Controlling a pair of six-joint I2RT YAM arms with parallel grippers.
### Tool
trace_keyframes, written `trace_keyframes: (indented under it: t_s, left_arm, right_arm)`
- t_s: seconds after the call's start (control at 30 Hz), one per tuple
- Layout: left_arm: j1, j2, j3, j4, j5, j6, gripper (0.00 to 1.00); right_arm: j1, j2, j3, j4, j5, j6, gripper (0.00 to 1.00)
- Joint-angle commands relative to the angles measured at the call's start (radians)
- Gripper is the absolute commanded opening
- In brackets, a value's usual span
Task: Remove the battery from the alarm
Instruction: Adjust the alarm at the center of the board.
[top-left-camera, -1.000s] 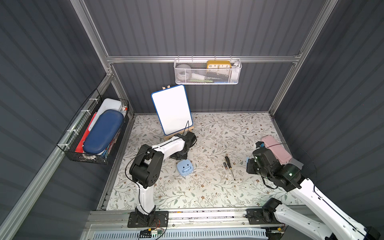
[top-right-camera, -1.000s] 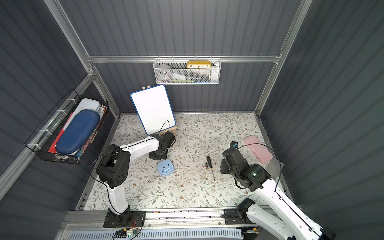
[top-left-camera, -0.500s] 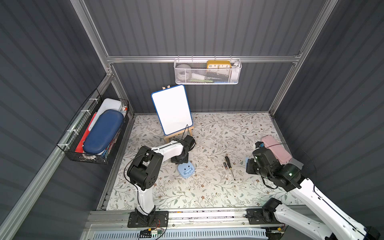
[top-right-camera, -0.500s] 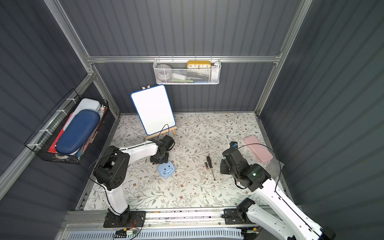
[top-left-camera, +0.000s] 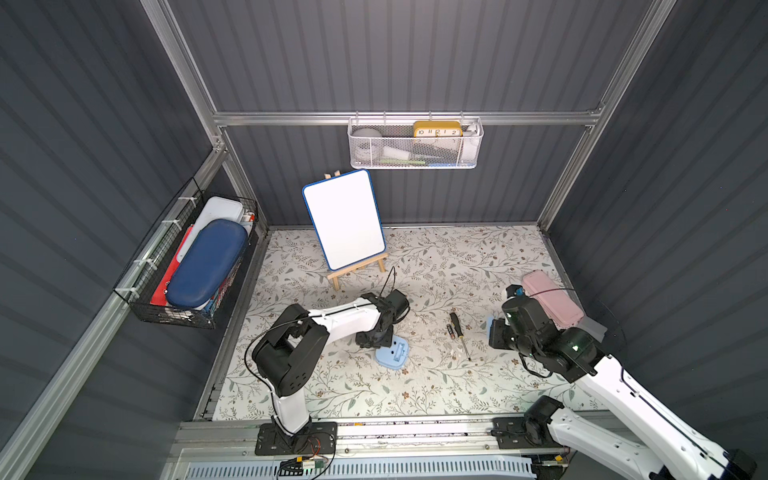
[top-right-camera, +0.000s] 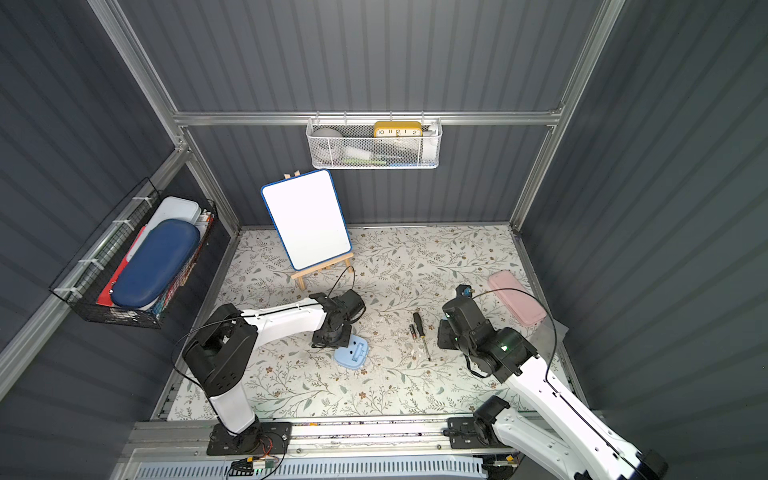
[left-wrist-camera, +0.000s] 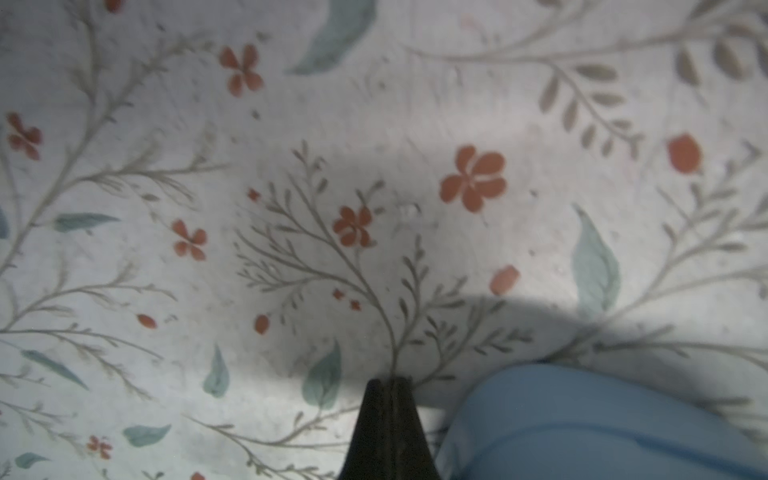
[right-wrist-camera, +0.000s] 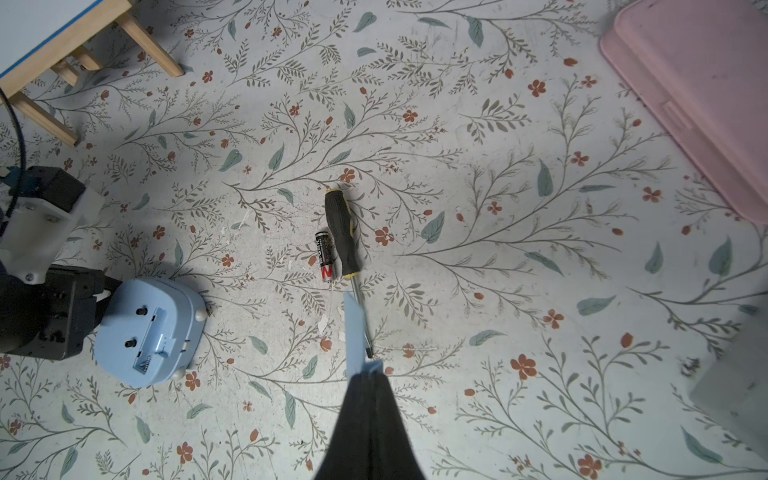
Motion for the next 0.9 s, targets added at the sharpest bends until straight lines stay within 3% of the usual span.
trace_keyframes:
  t_s: [0.0,0.37,0.53,0.67,0.87]
  left_arm:
    - [-0.022,-0.027,-0.046,-0.040,0.099,-0.083,0.00]
    - [-0.076,-0.112,-0.079,0.042,0.203,-0.125,0.00]
    - [-0.089,-0.082,-0.073,0.011,0.163,-0.141,0.00]
    - [-0.089,-0.135,-0.093,-0.019,0.127,-0.154,0.00]
    - [-0.070,-0.236,-0.066,-0.081,-0.023,-0.134,0.00]
  right_arm:
    - [-0.005,0.024,-0.033,0.059,-0.049,0.027,0.00]
    - [-0.005,0.137,-0.091,0.233,-0.189,0.088,0.00]
    - [-0.004,0.205,-0.096,0.303,-0.289,0.114,0.00]
    - [-0.005,0.280,-0.119,0.368,-0.416,0.131,0.00]
    - [-0.009,0.371,-0.102,0.436,-0.597,0.156,0.00]
